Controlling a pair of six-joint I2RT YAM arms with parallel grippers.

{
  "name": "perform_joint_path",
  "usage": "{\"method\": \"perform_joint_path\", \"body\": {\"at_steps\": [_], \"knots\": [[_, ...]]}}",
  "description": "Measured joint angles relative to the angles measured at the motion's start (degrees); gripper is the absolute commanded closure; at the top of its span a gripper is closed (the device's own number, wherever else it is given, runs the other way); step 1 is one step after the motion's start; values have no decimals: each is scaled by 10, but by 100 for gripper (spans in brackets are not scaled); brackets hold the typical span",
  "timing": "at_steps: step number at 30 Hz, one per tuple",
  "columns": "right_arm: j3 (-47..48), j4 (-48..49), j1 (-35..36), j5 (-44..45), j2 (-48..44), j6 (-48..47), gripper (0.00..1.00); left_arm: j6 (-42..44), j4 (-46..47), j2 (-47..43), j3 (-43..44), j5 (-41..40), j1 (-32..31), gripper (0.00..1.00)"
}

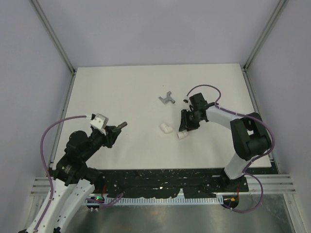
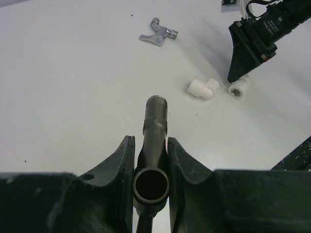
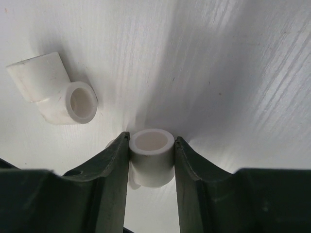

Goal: Install the water faucets

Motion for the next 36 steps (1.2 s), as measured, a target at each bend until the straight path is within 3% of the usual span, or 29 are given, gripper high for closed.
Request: {"method": "perform_joint_path", "body": {"at_steps": [8,15,21,27,36], "knots": [[-56,59,1,3,-127,-3,93,-60,24,38,2,76,0,100],[-105,210,16,-15,-295,9,95,-152,107,75,3,148,0,100],[-114,345,89,-2,-391,-13,95,-259,230,131,4,201,-2,100],[-161,501,163,52,-430,-48,95,-365,344,185,11,214,-16,100],[-206,687,172,79,-413,-59,95,-476,431,207,23,177,-37,100]]}}
